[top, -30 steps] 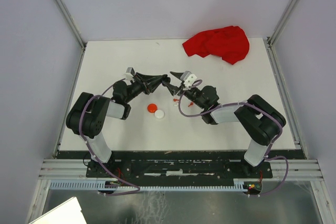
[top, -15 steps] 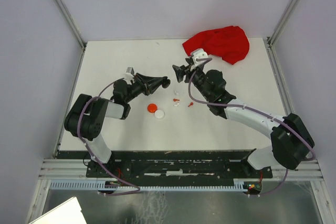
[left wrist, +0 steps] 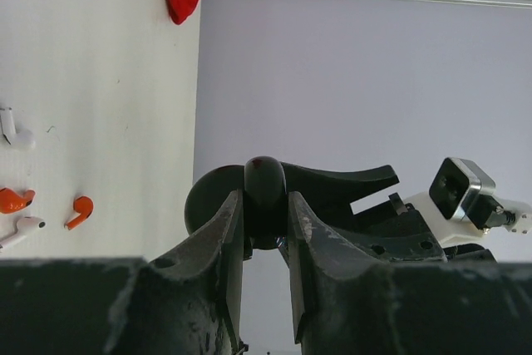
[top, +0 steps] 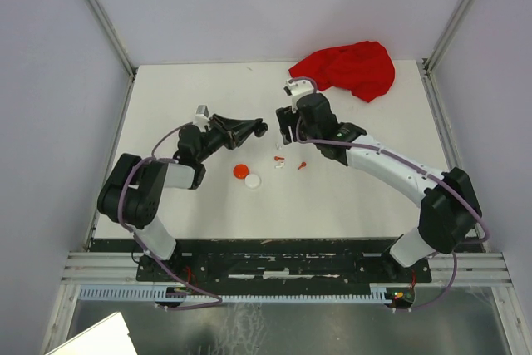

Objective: Insert the wireless bluetooth earbuds into the charging case
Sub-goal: Adjust the earbud with the charging case.

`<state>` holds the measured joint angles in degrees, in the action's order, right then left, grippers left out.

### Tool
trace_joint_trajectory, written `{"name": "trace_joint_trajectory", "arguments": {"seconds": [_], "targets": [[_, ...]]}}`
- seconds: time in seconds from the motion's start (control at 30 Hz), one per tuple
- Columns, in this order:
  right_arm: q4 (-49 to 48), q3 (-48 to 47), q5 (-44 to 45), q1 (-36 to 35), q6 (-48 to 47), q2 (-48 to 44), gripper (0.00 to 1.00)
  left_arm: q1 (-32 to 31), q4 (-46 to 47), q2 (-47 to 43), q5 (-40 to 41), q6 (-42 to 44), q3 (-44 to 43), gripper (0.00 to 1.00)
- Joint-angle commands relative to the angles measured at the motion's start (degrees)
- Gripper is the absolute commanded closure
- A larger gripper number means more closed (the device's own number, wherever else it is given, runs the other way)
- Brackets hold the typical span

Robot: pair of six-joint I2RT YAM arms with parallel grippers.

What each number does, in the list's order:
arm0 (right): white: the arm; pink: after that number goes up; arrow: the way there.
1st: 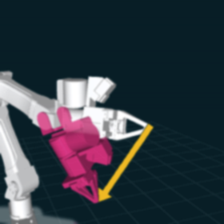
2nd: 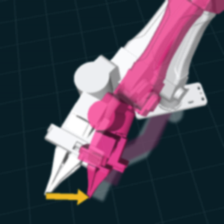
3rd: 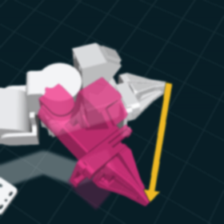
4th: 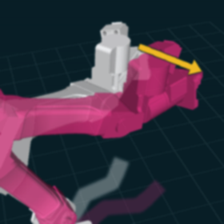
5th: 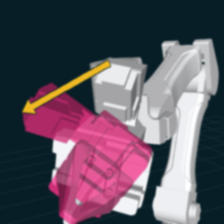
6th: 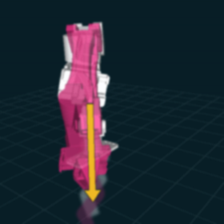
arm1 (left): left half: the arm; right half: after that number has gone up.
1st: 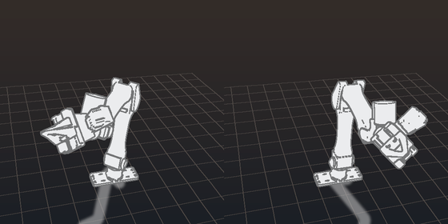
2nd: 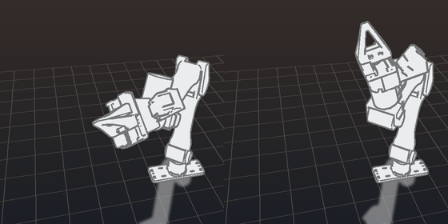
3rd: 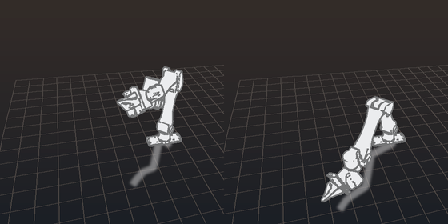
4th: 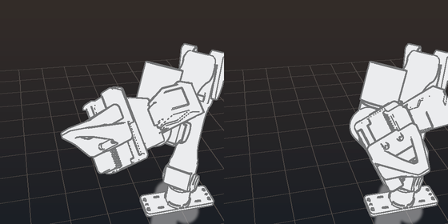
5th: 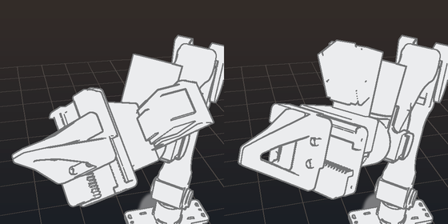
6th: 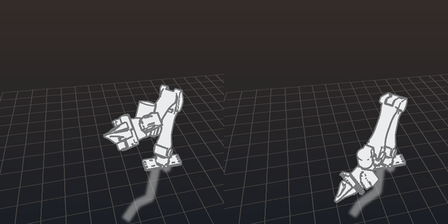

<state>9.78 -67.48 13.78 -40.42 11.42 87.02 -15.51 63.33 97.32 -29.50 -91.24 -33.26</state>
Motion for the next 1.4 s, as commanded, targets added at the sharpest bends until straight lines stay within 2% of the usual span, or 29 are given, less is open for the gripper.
{"name": "trace_joint_trajectory", "arguments": {"seconds": [0.0, 0.33, 0.6, 1.07, 1.37], "targets": [[8.1, -5.6, -2.5, -0.5, 4.0, 2.2, 0.23, -0.4, -1.5, -4.1, 3.4, 5.6, -0.5, 0.97], [12.5, -12.9, -6.6, -1.6, 5.8, 10.5, 0.22, -1.4, -8.5, -7.6, 6.1, 10.8, -0.1, 0.97], [12.5, -15.3, -7.4, -1.9, 7.5, 13.5, 0.22, -2.1, -12.1, -9.2, 6.7, 13.5, 0.0, 0.97], [13.6, -19.5, -3.5, -1.4, 9.2, 17.8, 0.21, -2.5, -14.6, -11.6, 6.2, 14.9, 0.4, 0.97], [11.6, -19.1, -2.9, 1.5, 9.7, 17.4, 0.21, -2.5, -15.3, -11.8, 5.8, 15.0, 0.2, 0.97]]}}
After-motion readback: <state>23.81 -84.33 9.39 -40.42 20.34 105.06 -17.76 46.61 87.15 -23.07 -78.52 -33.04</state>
